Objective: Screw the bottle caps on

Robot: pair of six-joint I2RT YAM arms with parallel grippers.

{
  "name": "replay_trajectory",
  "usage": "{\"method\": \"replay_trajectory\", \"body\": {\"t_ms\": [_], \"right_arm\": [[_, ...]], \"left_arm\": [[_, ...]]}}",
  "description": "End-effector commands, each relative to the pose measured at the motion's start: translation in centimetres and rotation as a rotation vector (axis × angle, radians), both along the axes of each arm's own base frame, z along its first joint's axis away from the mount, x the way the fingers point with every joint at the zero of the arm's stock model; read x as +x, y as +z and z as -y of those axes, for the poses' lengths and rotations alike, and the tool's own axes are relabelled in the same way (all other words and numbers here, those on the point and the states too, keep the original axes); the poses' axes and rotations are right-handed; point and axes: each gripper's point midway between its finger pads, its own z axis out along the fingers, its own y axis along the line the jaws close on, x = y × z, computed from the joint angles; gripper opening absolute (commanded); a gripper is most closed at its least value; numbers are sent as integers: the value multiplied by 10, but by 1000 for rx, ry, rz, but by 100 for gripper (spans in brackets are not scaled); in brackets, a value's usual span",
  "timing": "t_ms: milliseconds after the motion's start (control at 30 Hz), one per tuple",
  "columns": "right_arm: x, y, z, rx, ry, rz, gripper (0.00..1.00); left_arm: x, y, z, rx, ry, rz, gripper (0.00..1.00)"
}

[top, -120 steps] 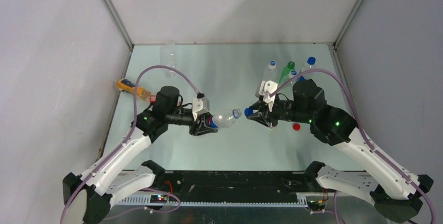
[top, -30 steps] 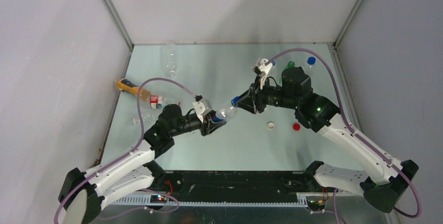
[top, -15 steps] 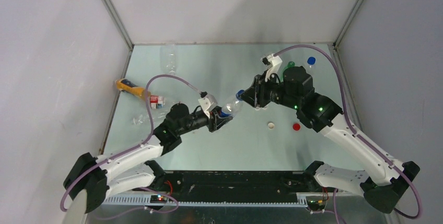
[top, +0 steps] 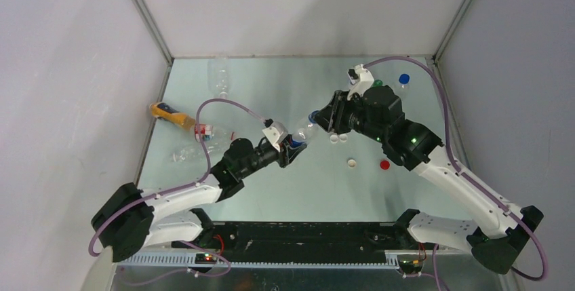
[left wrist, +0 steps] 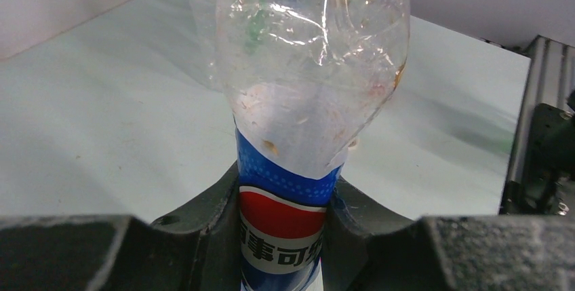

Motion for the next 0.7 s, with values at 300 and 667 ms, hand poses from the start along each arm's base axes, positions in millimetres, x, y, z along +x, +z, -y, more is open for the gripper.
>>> {"method": "replay_trajectory", "body": {"t_ms": [300, 667], "right_arm": [[-42, -35, -12, -114, 176, -192, 0], [-33, -16, 31, -185, 192, -15, 0]], "left_arm": [[11, 76, -7, -57, 82, 337, 24], [33, -2, -68, 347, 271, 39, 22]]}}
